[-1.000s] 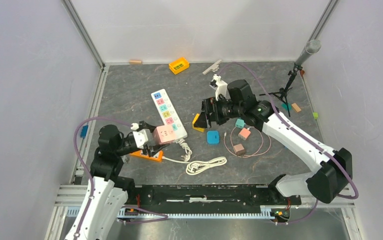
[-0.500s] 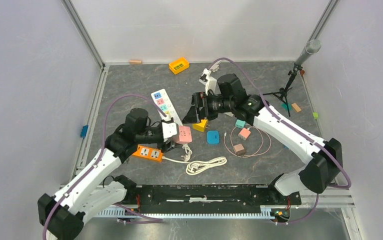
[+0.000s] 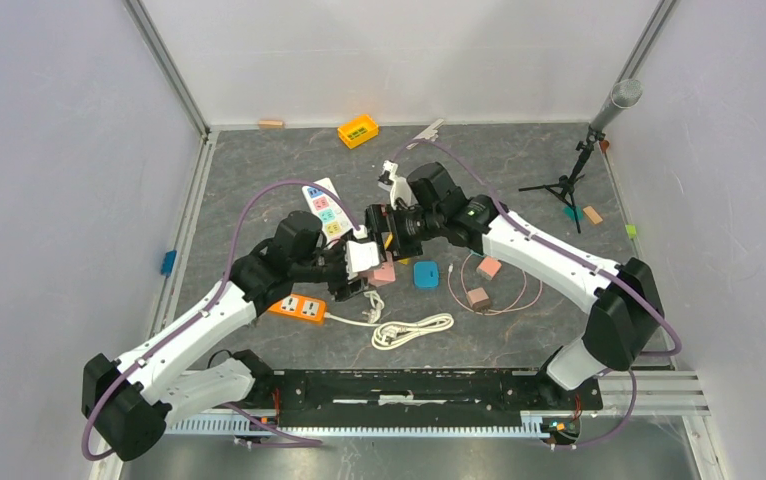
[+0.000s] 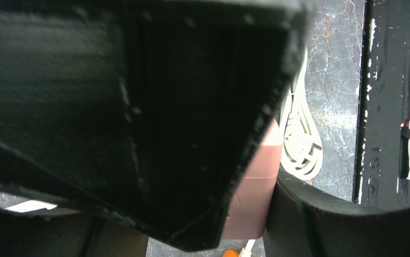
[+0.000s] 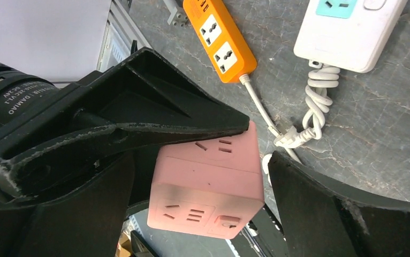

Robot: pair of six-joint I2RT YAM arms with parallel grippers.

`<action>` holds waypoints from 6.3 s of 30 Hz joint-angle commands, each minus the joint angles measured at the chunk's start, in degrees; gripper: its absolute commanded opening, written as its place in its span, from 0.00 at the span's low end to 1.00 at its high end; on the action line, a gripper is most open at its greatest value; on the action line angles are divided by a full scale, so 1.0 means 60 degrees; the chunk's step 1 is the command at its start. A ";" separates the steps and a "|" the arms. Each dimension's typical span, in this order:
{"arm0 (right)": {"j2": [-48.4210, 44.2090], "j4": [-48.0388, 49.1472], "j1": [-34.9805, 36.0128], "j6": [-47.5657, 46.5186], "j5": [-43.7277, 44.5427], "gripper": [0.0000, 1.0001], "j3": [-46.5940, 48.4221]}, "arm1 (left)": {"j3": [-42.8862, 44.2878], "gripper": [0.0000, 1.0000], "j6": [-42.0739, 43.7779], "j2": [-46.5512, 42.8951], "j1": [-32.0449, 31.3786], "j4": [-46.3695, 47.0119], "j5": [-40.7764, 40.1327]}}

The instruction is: Insert the plug

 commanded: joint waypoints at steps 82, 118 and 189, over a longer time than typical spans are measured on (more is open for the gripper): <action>-0.3296 -0.0145 -0.1581 -0.2118 0.4854 0.00 -0.3904 | 0.2371 0.74 -1.4660 0.7012 0.0950 -0.3188 -0.2588; 0.3429 0.0151 -0.1685 -0.3559 0.3979 0.00 0.0635 | 0.1248 0.02 -0.9633 0.5971 -0.0025 -0.3030 -0.4013; -0.2834 0.0146 -0.2951 -0.4096 0.3686 0.00 -0.4121 | 0.6092 0.45 -0.5674 0.9249 -0.1633 -0.3221 -0.4243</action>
